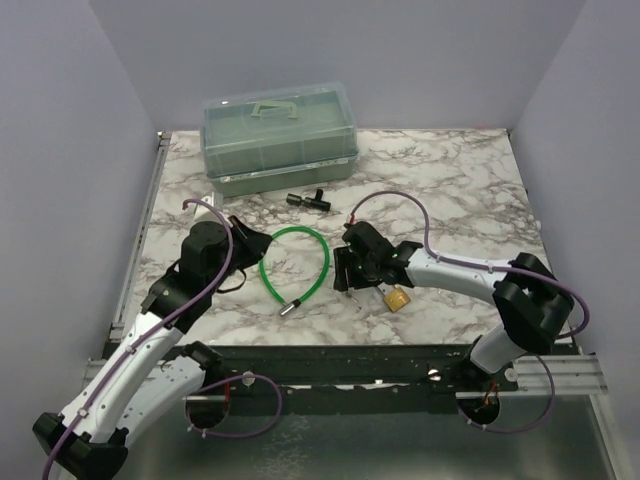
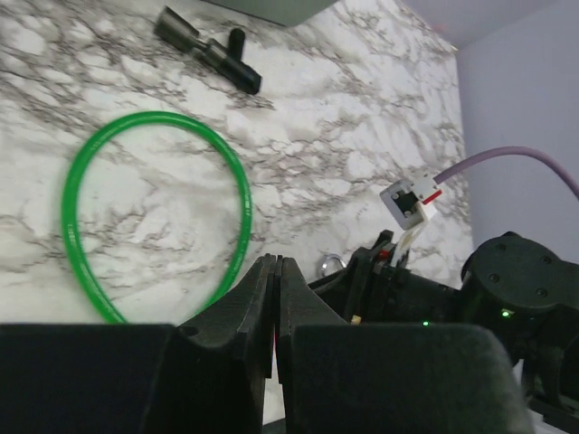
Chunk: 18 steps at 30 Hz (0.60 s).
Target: Unlock with the key
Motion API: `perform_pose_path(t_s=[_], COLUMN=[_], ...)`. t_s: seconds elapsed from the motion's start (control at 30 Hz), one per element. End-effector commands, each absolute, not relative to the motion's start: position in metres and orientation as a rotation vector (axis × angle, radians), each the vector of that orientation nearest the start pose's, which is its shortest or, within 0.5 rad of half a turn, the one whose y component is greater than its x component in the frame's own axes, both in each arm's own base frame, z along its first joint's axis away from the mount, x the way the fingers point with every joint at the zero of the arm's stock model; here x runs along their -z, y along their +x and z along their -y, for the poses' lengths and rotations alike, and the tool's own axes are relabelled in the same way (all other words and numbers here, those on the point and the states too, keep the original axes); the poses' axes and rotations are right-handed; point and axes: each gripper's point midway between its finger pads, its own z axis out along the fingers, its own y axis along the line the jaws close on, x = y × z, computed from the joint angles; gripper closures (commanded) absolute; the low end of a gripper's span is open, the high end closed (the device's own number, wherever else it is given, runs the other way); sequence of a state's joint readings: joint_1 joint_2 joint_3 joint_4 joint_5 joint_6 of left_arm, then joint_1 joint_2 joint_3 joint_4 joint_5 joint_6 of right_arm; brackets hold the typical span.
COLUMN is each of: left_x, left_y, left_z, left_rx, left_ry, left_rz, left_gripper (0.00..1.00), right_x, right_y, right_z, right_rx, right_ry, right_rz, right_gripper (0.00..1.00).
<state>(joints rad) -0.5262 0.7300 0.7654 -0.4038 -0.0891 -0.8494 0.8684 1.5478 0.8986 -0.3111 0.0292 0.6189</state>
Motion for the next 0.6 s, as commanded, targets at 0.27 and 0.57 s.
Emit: perform_pose_path(t_s=[0.27,0.57], left_x=[-0.218,-0.219], left_y=[0.23,0.231], left_z=[0.105,0.103], left_rx=[0.469,0.461], left_ry=[-0.333,-0.328], left_rz=[-2.003,-1.996], left_gripper=[0.87,0.87], right_x=[-0.026,0.002], right_y=[0.23,0.224], right_z=[-0.285,-0.271], right_rx=[-0.261,0.072], right_ry=[-0.338,-0.384], right_rz=[-2.688,-2.74], right_gripper=[0.45,0.56])
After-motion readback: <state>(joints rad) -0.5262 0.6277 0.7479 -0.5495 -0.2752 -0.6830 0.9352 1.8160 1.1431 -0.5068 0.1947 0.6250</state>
